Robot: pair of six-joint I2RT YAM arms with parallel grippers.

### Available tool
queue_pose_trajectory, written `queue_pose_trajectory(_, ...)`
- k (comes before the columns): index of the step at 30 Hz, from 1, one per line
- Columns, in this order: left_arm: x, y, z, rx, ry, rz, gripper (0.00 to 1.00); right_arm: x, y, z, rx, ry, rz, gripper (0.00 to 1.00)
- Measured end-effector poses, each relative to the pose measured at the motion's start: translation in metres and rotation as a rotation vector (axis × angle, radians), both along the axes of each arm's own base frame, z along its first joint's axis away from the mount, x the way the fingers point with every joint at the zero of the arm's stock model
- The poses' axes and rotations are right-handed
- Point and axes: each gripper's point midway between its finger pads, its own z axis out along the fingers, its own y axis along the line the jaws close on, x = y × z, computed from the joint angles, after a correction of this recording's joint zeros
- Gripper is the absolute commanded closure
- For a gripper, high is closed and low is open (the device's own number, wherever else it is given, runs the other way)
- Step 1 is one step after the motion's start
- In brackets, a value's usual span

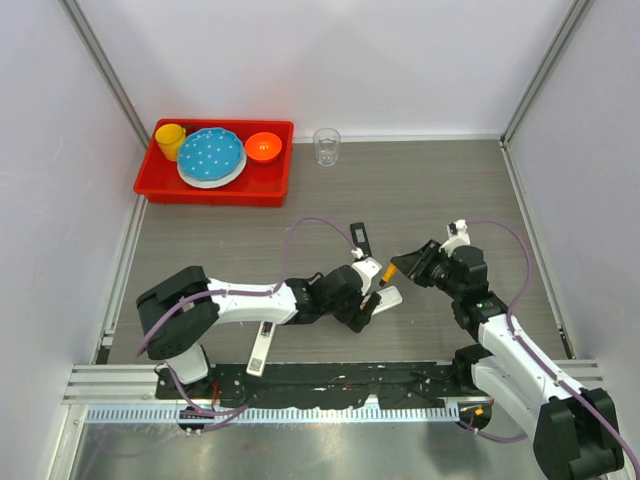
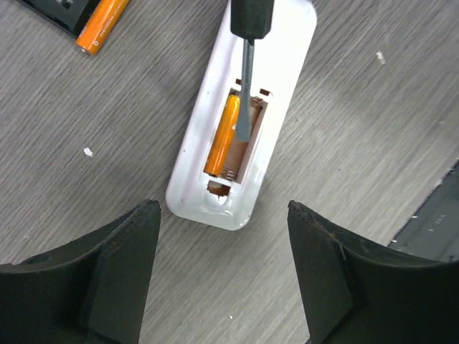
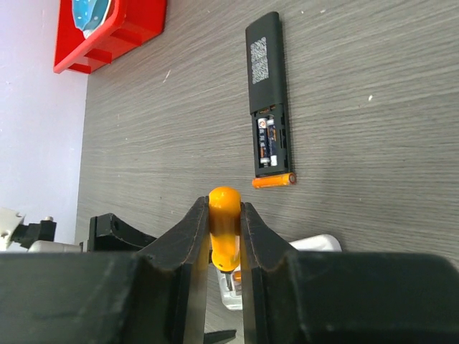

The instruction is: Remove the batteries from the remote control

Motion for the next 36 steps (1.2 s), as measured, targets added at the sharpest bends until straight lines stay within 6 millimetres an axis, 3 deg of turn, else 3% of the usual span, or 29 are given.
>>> queue_pose_trajectory(12, 0.017, 0.014, 0.044, -0.154, 0.023, 0.069, 0.18, 0.007, -0.001, 0.015, -0.014, -0.036, -0.006, 0.99)
queue_pose_trajectory(23, 0.015, 0.024, 0.021, -0.086, 0.055, 0.042, 0.17, 0.011, -0.008, 0.018, -0.065, -0.037, -0.028, 0.99)
queue_pose_trajectory(36, 0.004, -0.006, 0.001, 0.009, 0.029, -0.09, 0.18, 0.012, -0.014, 0.008, -0.104, -0.003, -0.051, 0.99)
